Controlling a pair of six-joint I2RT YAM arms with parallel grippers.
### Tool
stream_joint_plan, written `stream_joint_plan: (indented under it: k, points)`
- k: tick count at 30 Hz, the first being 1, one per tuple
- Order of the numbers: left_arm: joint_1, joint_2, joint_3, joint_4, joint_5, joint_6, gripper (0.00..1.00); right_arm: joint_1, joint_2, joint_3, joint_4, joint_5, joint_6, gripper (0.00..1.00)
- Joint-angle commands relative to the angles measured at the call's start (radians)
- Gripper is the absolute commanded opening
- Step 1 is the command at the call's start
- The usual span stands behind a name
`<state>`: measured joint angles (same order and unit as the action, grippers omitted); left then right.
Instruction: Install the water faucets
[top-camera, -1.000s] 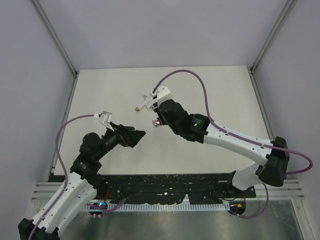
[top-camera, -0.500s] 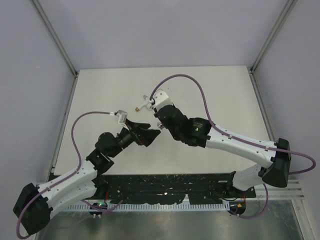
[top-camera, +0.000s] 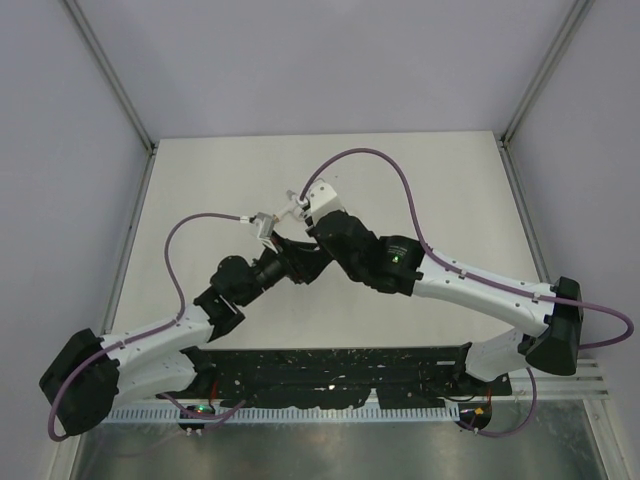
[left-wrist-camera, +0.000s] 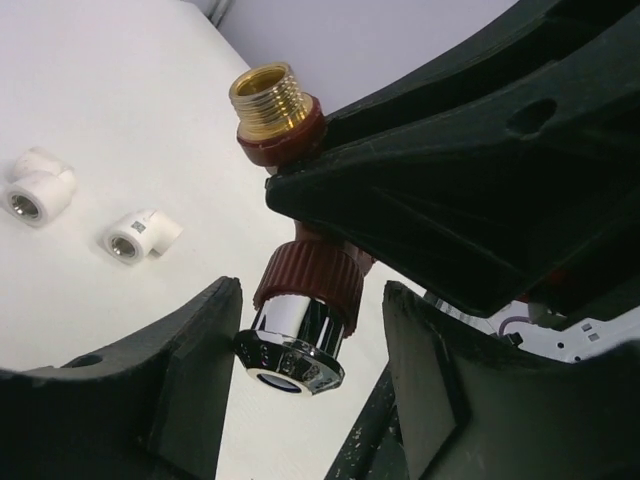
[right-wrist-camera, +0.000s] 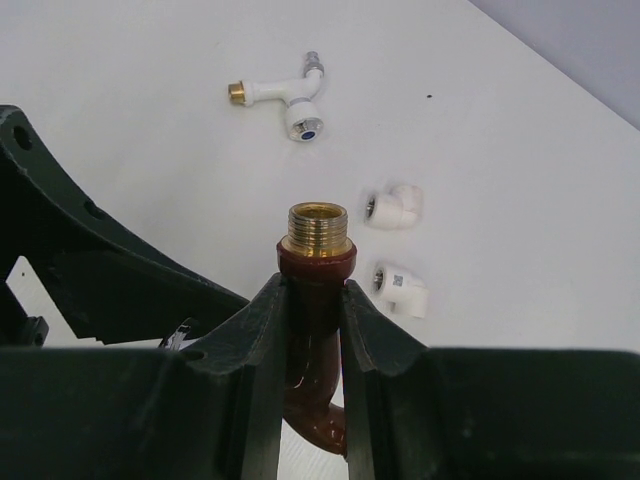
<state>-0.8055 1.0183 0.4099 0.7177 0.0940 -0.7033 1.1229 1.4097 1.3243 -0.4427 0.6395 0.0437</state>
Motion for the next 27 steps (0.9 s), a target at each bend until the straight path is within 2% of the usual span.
stream_joint_plan:
  k: [1,7,14,20,27]
  points:
    - [-0.012,0.019,0.04,0.13,-0.01,-0.008,0.59,0.005,-0.054,0.043,0.055,-0.052,0.044,0.05]
    - [-0.015,-0.027,-0.006,0.166,-0.062,-0.013,0.38,0.006,-0.06,0.023,0.061,-0.022,0.038,0.05]
    - [-0.014,-0.153,-0.094,0.121,-0.148,-0.01,0.35,-0.006,-0.075,-0.005,0.064,0.068,0.031,0.05]
    - [-0.014,-0.265,-0.138,0.037,-0.146,-0.016,0.43,-0.014,-0.1,-0.025,0.085,0.066,0.048,0.05]
    - [-0.014,-0.371,-0.175,-0.046,-0.166,-0.004,0.67,-0.014,-0.12,-0.05,0.133,0.014,0.056,0.05]
